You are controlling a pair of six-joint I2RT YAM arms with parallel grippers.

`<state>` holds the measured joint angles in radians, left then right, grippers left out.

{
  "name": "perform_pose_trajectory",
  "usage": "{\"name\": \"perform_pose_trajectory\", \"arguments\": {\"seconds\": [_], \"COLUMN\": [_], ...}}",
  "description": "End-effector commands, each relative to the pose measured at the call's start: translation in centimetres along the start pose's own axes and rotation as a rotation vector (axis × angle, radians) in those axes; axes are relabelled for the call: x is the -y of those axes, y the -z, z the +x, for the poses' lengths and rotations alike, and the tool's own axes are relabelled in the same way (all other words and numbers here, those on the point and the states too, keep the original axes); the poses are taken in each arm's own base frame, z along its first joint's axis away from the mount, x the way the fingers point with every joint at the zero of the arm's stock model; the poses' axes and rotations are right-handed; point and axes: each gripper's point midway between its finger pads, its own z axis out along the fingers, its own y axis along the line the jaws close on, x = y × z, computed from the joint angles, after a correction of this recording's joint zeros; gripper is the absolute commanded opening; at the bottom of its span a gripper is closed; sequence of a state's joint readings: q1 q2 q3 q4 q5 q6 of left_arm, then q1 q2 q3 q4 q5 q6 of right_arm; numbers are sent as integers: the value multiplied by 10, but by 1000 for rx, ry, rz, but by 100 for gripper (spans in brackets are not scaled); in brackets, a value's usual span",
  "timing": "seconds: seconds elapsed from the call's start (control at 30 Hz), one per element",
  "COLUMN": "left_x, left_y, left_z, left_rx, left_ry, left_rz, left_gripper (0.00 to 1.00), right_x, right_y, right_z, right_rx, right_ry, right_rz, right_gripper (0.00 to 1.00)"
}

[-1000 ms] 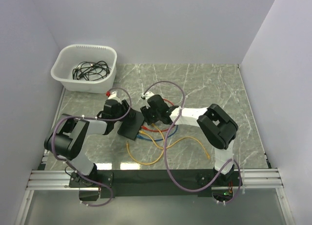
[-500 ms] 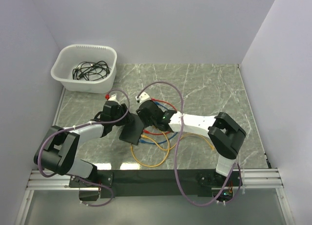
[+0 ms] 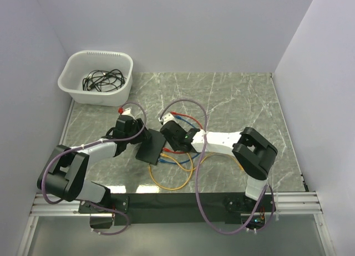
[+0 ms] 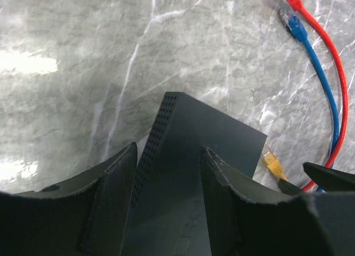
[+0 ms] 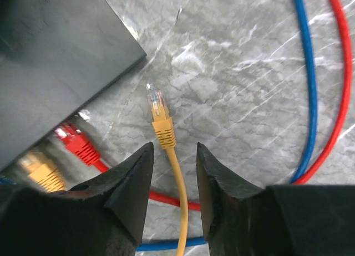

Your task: Insert the plug into the switch port

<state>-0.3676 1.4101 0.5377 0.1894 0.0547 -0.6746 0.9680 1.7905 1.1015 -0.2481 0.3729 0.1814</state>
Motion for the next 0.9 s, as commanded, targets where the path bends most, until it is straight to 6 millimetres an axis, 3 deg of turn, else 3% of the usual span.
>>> {"name": "perform_pose_trajectory", "arguments": {"seconds": [0.0, 0.57, 0.87], "left_x": [0, -2, -3], "left_y": [6, 9, 10], "left_z": [-5, -7, -8], "left_rx": [26, 26, 25], "left_ry": [4, 25, 37], "left_rz": [15, 47, 63], "left_gripper": [55, 55, 56], "right_x": [1, -2, -6], "right_y": [-9, -29, -36], "right_z": [1, 13, 25], "right_rx": [-23, -75, -109], "right_ry": [1, 34, 43], "right_rz": [6, 14, 0], "right_gripper": [43, 40, 17]}}
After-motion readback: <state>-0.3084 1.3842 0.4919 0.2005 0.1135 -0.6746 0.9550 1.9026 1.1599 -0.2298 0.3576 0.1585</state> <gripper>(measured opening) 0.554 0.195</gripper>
